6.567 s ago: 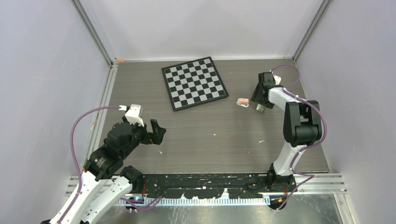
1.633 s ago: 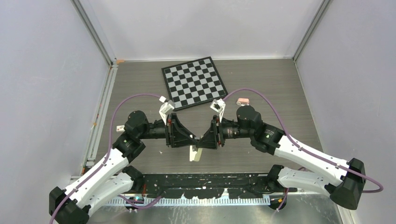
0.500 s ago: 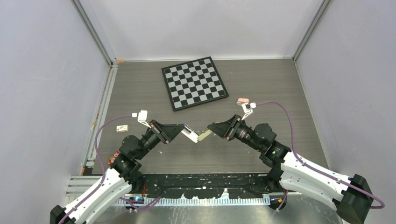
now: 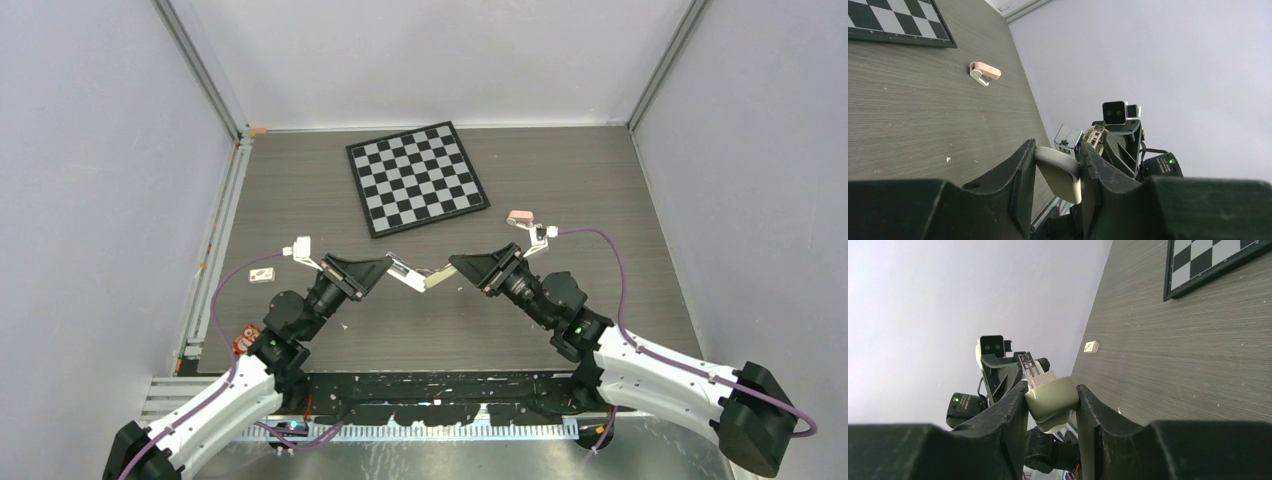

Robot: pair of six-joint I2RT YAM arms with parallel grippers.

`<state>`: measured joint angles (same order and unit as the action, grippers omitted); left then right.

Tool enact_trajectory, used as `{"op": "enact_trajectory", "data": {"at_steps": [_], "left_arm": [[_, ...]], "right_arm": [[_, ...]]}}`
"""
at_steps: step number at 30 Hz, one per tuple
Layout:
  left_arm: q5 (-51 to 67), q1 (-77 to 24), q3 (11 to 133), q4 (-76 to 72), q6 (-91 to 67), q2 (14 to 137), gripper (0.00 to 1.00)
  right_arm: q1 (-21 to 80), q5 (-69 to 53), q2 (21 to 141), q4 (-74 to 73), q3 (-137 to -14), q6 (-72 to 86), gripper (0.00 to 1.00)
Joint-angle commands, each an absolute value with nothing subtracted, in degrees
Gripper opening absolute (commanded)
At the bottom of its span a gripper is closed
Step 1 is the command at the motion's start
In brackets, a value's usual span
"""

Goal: Load the staples into the stapler

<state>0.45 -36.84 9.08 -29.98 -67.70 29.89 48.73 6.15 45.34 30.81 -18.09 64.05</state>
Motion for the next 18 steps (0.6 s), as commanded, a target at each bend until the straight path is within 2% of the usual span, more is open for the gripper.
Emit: {"op": "enact_trajectory", "data": {"at_steps": [1, 3, 4, 10, 12, 18], "left_arm": [[-11.3, -35.2, 8.5, -32.5, -66.4, 29.5, 0.0], [-11.1, -35.2, 9.0, -31.1, -65.8, 29.1, 0.0], [-10.8, -35.2, 9.4, -29.9, -65.2, 28.6, 0.05], [-8.5, -35.2, 13.8, -14.8, -58.6, 22.7, 0.5], [-7.4, -35.1, 15.3, -8.5, -56.1, 20.4, 0.61], [-3.9, -35.2, 21.8, 6.6, -46.6, 14.6, 0.76]], "right_arm": [[47.1, 18.0, 45.5, 40.1, -20.0, 64.3, 0.04], [47.1, 15.8, 45.9, 39.3, -21.1, 62.0, 0.05], [47.1, 14.6, 45.8, 37.8, -21.9, 60.4, 0.05], [47.1, 7.6, 44.7, 31.1, -25.1, 49.6, 0.06], [47.0, 4.1, 44.6, 26.4, -27.3, 45.6, 0.06], [47.0, -6.8, 43.9, 12.9, -33.8, 32.5, 0.06]]}}
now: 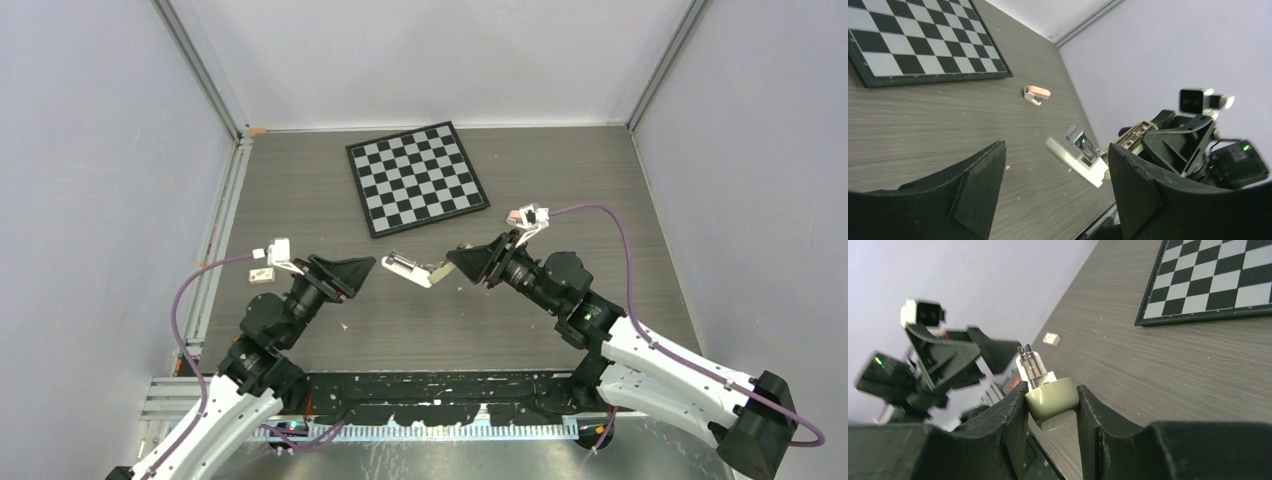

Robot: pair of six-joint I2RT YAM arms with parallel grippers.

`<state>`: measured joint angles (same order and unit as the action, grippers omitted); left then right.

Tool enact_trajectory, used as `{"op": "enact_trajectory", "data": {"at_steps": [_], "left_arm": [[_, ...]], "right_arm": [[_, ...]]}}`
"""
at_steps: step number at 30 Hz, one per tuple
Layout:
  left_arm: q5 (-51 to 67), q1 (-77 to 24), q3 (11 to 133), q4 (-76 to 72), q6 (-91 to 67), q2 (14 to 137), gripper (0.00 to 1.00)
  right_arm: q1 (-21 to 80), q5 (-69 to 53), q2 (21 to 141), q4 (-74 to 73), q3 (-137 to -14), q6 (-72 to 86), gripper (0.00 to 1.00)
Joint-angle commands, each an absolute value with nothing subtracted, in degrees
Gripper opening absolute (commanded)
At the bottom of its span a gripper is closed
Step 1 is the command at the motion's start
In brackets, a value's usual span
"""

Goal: Load the staples into the stapler

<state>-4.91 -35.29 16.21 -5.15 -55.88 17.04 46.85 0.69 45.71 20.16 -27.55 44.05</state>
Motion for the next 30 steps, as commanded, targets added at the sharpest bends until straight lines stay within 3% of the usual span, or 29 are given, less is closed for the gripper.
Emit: {"op": "enact_trajectory", "data": {"at_steps": [1, 10, 16, 21, 30], "left_arm": [[-2.3, -35.2, 23.2, 8.4, -44.3, 14.4, 0.77], [10.2, -35.2, 39.8, 22.7, -23.6, 22.1, 0.75], [29.3, -35.2, 49.5, 31.9, -14.8, 34.2, 0.75], [40.0, -35.2, 50.8, 28.7, -15.2, 40.4, 0.73], [45.9, -36.6, 50.2, 24.6, -17.6, 48.7, 0.68]], "right_arm": [[47.0, -8.4, 43.9, 10.5, -35.1, 30.3, 0.06], [47.0, -22.5, 42.7, -1.2, -42.6, 17.0, 0.07], [47.0, -29.6, 45.1, -4.3, -46.0, 16.6, 0.11], [47.1, -31.3, 46.2, -1.6, -46.1, 19.1, 0.11], [47.0, -29.8, 48.0, 1.8, -45.7, 22.2, 0.1]]}}
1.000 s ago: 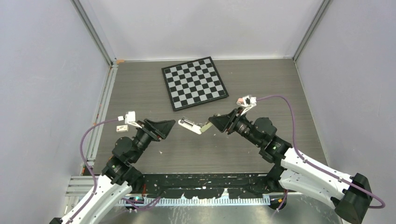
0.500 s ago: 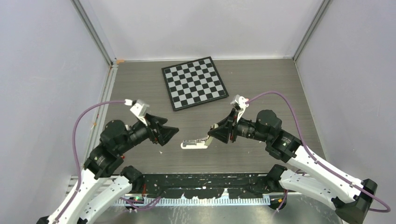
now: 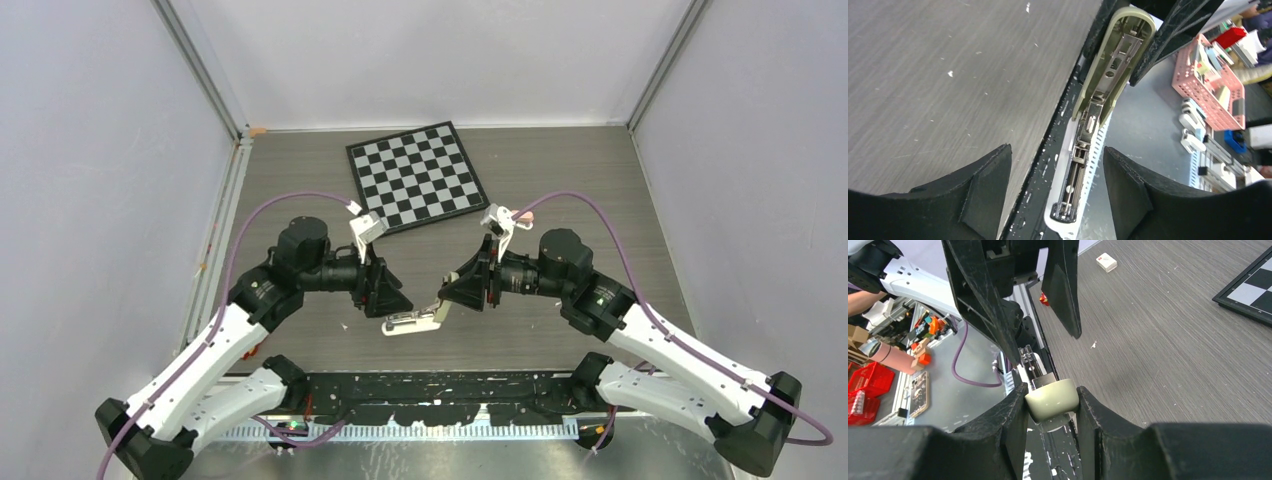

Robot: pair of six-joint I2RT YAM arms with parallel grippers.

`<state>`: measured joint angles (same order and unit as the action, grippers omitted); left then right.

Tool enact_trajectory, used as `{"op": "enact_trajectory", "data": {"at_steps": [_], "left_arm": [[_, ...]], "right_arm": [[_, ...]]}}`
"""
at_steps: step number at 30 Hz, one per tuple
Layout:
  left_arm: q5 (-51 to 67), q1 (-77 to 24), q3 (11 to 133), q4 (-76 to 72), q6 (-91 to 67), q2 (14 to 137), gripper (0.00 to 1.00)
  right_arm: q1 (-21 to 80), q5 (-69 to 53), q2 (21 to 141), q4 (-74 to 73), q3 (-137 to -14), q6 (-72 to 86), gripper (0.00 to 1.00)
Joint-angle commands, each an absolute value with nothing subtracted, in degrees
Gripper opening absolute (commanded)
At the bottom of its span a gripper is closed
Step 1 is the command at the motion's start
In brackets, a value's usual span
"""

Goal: Load the staples into the stapler

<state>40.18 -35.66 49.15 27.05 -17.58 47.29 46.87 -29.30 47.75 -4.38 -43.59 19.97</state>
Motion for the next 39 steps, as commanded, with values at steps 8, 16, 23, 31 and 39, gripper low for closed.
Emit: {"op": "enact_trajectory", "data": {"at_steps": [8, 16, 23, 31, 39], "left_arm": [[41.0, -41.6, 49.7, 24.9, -15.8, 50.6, 0.66], [36.4, -45.4, 51.9, 28.3, -11.4, 54.2, 0.49], [32.4, -45.4, 51.3, 27.1, -11.8, 52.1, 0.38], [27.8, -45.4, 48.9, 23.7, -13.9, 50.0, 0.0], [11.7, -45.4, 44.6, 17.8, -19.9, 49.6, 0.0]], "right_arm": [[47.0, -29.3, 48.6, 4.7, -45.0, 24.0, 0.1], [47.0, -29.9, 49.8, 5.6, -44.9, 25.2, 0.1], [47.0, -30.2, 49.5, 5.5, -43.9, 25.3, 0.1], [47.0, -25.5, 49.5, 3.5, -43.7, 25.9, 0.39], [47.0, -10.8, 44.2, -4.4, -42.2, 28.4, 0.98]]}}
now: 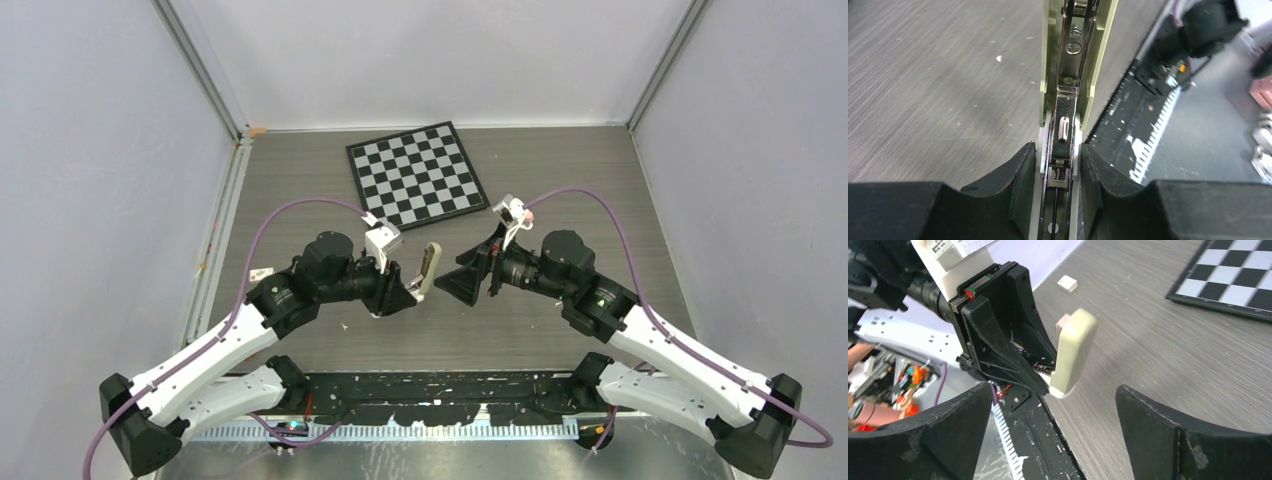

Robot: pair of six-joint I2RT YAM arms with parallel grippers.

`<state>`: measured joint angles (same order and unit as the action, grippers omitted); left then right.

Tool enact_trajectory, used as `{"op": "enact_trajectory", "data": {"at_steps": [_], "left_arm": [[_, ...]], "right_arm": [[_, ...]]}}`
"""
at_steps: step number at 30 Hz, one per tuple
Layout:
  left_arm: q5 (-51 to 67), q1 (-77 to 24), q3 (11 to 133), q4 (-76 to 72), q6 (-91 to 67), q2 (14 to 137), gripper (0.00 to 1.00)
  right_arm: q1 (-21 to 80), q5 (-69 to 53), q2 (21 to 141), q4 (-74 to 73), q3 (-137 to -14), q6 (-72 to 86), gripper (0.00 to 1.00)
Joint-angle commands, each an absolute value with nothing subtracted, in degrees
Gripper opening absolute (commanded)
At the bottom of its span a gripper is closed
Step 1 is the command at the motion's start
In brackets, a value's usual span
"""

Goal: Load the staples into the stapler

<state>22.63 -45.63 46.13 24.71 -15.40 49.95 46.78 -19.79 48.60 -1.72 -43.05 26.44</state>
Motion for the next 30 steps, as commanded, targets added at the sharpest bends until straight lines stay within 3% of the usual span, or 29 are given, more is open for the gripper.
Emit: {"op": "enact_trajectory", "data": {"at_steps": [1, 7, 12, 18, 30], "left_arm": [[8.4, -45.4, 43.9, 16.9, -21.3, 50.0, 0.0], [-15.0, -45.4, 40.0, 13.3, -27.8, 55.3, 0.0], [-26.5, -45.4, 36.5, 6.2, -33.8, 61.6, 0.0], [-32.3, -45.4, 35.0, -3.8, -38.1, 71.3, 0.0], [-35.8, -45.8, 39.2, -10.2, -39.0, 86.4, 0.0]], "right_arm": [[47.0, -9.1, 42.9, -5.0, -41.6, 29.0, 0.99], [47.0, -0.9, 35.2, -8.1, -39.5, 31.2, 1.0], [47.0, 3.9, 32.3, -12.6, -39.6, 31.1, 1.0], [47.0, 6.4, 30.8, -17.7, -40.3, 30.5, 1.0], [47.0, 9.2, 27.9, -21.2, -41.0, 29.1, 1.0]]}}
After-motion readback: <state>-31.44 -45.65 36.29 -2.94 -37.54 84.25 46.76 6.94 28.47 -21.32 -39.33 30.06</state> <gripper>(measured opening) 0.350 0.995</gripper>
